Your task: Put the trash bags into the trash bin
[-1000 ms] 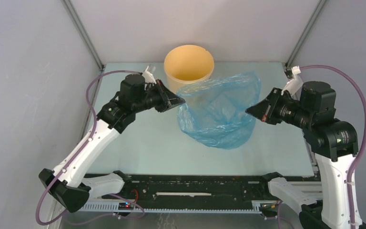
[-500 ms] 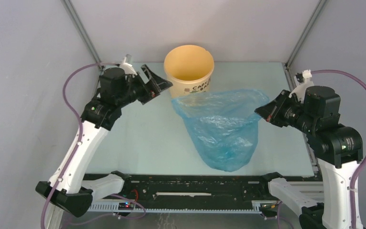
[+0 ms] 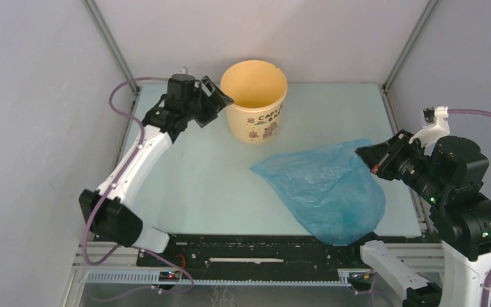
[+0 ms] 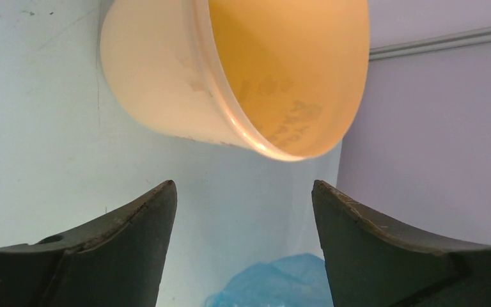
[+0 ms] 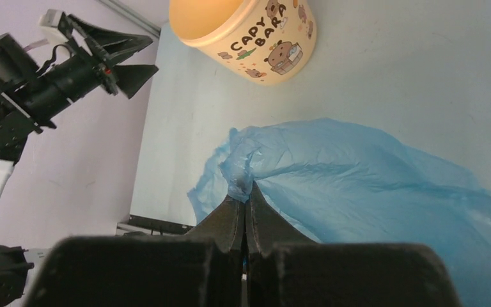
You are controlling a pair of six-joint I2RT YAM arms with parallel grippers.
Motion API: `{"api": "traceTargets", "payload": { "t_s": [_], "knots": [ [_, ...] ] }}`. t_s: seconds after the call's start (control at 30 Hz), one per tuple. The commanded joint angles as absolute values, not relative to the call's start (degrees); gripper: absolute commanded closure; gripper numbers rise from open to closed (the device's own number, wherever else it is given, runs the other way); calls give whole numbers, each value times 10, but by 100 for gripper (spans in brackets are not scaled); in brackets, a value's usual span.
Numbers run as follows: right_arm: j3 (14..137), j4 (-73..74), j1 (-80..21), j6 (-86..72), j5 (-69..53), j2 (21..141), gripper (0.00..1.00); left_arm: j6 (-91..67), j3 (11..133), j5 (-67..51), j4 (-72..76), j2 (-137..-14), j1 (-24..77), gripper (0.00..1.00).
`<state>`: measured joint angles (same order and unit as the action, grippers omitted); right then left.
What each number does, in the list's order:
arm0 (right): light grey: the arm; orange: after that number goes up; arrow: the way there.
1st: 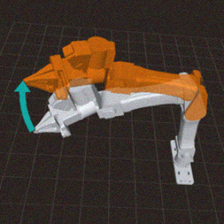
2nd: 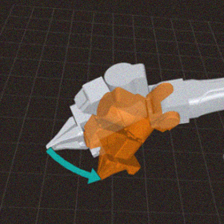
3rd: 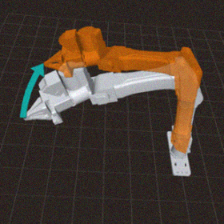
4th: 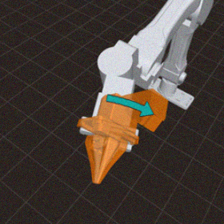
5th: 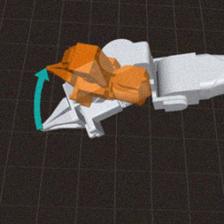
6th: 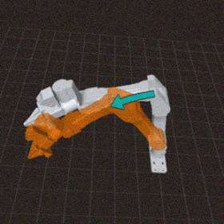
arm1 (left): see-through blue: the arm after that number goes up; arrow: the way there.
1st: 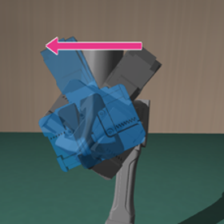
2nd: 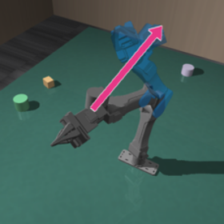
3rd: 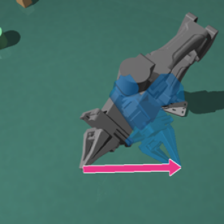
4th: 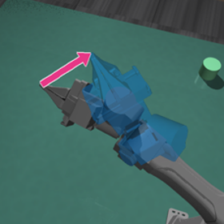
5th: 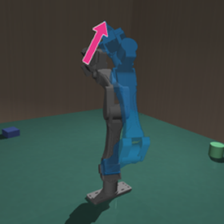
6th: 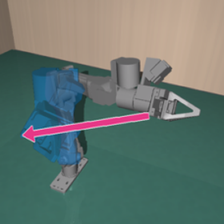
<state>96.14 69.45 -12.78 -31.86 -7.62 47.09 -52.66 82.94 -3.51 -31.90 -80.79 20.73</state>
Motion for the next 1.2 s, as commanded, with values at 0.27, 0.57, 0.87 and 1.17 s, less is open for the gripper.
{"api": "traceTargets", "payload": {
  "t_s": [0.27,0.57,0.87,1.17],
  "knots": [
    [985,692,-125,-308,-52,475,100,-573,916,-69,-254,-928,206,32],
    [987,683,-125,-307,-55,485,100,-583,915,-71,-250,-958,212,44],
    [996,683,-125,-306,-63,488,100,-570,898,-85,-246,-941,213,81],
    [1032,687,-125,-275,-53,501,100,-535,833,-84,-303,-836,208,85]
  ]
}}
